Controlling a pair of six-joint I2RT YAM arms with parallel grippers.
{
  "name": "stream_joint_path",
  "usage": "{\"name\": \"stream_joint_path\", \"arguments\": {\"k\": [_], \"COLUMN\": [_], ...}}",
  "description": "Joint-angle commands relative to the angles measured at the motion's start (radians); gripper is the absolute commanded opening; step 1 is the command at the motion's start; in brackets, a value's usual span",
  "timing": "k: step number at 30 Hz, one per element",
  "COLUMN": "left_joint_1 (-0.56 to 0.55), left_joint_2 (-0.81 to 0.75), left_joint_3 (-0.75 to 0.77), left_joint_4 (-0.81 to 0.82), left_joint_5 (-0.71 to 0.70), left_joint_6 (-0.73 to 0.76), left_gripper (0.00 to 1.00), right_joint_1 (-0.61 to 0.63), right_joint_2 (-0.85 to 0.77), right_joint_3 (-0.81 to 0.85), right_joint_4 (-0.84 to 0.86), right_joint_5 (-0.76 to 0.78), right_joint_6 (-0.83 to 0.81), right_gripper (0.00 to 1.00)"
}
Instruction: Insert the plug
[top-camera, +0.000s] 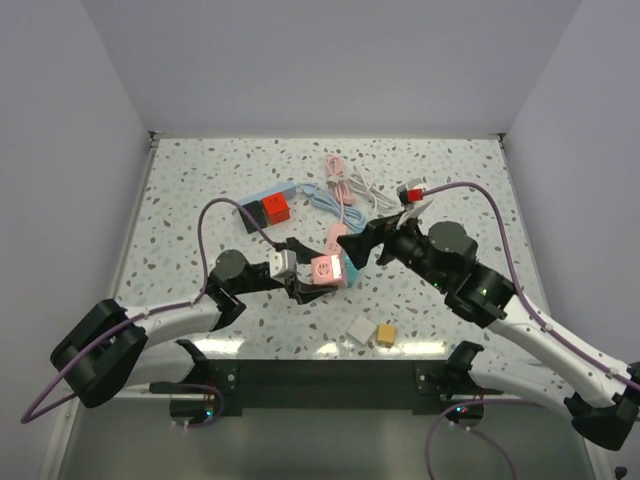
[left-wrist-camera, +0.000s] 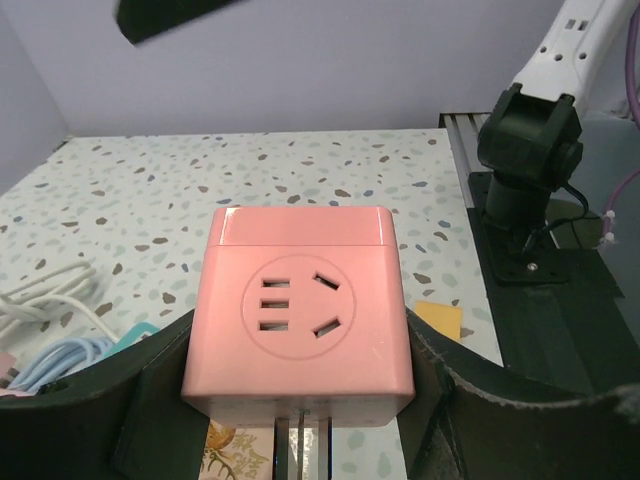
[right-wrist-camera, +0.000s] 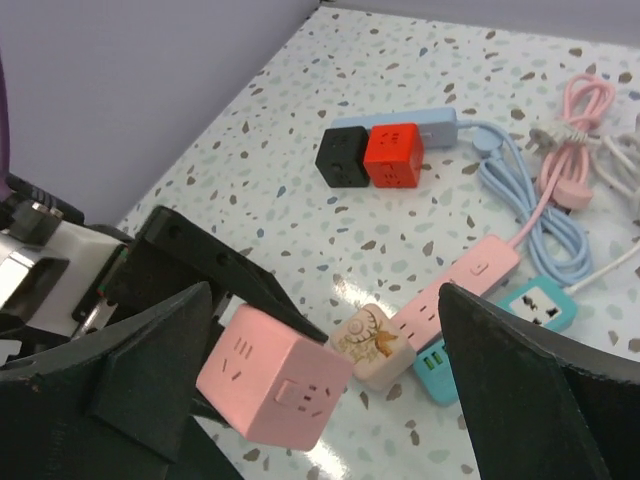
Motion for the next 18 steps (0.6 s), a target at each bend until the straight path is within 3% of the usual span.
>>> {"name": "stream_joint_path", "arguments": {"k": [1, 6, 18], "left_joint_1": [-0.002, -0.002, -0.002], "left_joint_2": [-0.045, -0.048, -0.043], "left_joint_3": [-0.011, -0.019, 0.021], "left_joint_4": [0.191, 0.309, 0.297], "left_joint_5": [-0.094, -0.092, -0.054], "left_joint_6": [0.030, 0.004, 0.022], "left_gripper": [0.00, 0.00, 0.00], "right_joint_1": [-0.009, -0.012, -0.016], "right_joint_2": [-0.050, -0.072, -0.012], "right_joint_3": [-0.089, -0.146, -0.217], "right_joint_4": [0.051, 0.076, 0.281], "right_joint_5": [0.016, -0.019, -0.186], "right_joint_6": [0.185, 0.251, 0.360], "right_gripper": [0.98, 0.98, 0.97]}}
